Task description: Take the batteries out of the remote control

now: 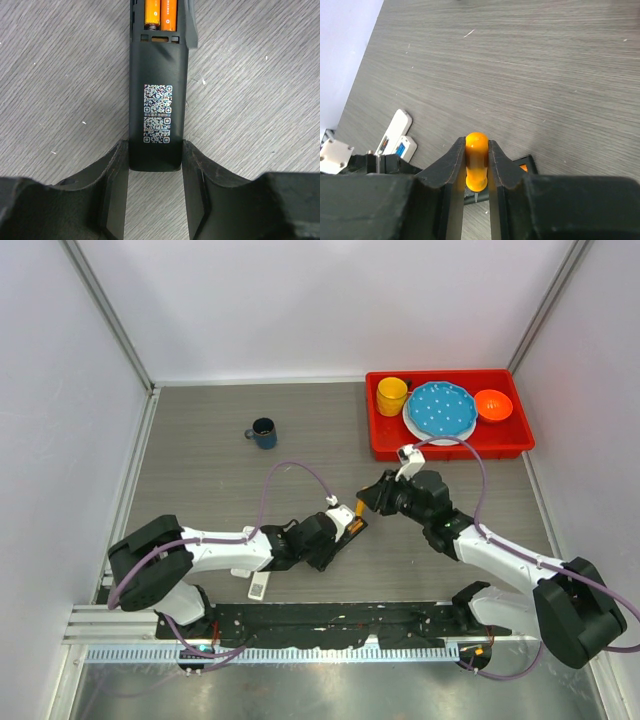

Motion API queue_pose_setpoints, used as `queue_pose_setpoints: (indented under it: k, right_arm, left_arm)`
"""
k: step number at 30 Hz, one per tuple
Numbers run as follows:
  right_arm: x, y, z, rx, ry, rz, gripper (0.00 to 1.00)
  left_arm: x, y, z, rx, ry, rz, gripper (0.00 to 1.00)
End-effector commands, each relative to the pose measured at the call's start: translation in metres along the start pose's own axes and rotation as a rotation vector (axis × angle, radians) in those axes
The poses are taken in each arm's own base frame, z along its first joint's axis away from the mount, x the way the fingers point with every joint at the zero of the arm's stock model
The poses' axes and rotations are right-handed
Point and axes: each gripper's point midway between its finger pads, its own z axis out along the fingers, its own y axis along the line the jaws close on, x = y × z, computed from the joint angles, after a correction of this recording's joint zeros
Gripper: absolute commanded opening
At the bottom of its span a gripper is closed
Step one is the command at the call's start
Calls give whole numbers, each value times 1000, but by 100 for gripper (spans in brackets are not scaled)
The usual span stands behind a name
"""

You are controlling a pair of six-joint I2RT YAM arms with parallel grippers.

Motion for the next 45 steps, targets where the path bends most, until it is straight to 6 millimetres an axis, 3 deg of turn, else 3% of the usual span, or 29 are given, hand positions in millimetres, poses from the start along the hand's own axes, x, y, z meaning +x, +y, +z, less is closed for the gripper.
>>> queue_pose_setpoints:
  k: [1,13,27,39,45]
  right_arm:
    - [-31,-6,0,60,-136,-21,2]
    - [-54,-37,15,129,-175,-104,1]
    - [-60,-21,14,32,-206,-147,1]
    - [-43,-42,12,116,-149,-161,1]
    - [-35,-43,8,114,-126,-147,1]
  left_arm:
    - [25,-1,5,7,88,-7,0]
    - [25,-2,5,14,88,-6,0]
    - [26,-2,5,14,93,-4,0]
    - [26,-2,6,16,95,-4,0]
    - [26,-3,7,17,100,-2,0]
